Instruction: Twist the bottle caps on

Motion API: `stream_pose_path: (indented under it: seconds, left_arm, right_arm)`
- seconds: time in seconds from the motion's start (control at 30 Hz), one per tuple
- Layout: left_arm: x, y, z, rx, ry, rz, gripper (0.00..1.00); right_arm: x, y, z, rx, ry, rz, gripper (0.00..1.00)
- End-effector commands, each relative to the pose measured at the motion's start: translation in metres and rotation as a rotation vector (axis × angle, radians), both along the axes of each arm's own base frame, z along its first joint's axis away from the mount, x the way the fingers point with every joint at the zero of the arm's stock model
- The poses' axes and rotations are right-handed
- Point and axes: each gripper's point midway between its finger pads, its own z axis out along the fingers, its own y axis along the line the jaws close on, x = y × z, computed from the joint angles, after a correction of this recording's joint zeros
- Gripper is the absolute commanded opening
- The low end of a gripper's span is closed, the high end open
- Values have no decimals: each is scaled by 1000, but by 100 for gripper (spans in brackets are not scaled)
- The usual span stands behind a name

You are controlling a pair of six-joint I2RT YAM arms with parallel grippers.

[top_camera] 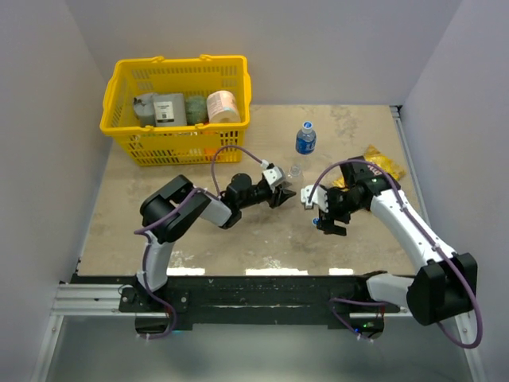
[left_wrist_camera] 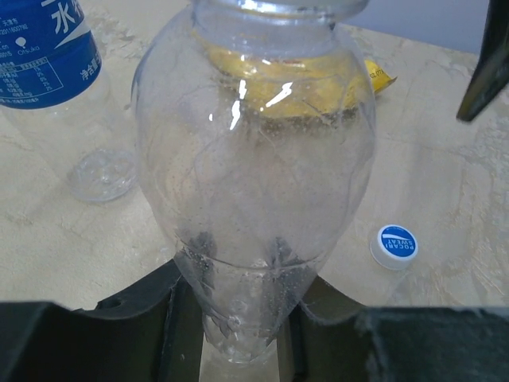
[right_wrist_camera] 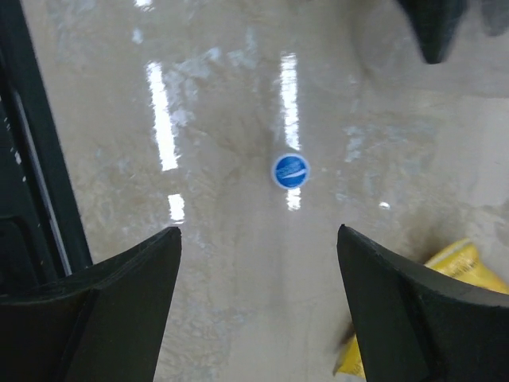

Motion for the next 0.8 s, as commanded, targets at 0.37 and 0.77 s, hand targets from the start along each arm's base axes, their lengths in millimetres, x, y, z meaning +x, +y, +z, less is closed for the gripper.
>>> stream_pose_path:
  seconds: [0.37,0.77]
  left_arm:
    - [-2,40,37,-53,144,95,34]
    - [5,47,34,-53,142,118,33]
  right_arm:
    - [26,5,-80,-87,38,139,74]
    - [45,4,-102,-118,36,106,59]
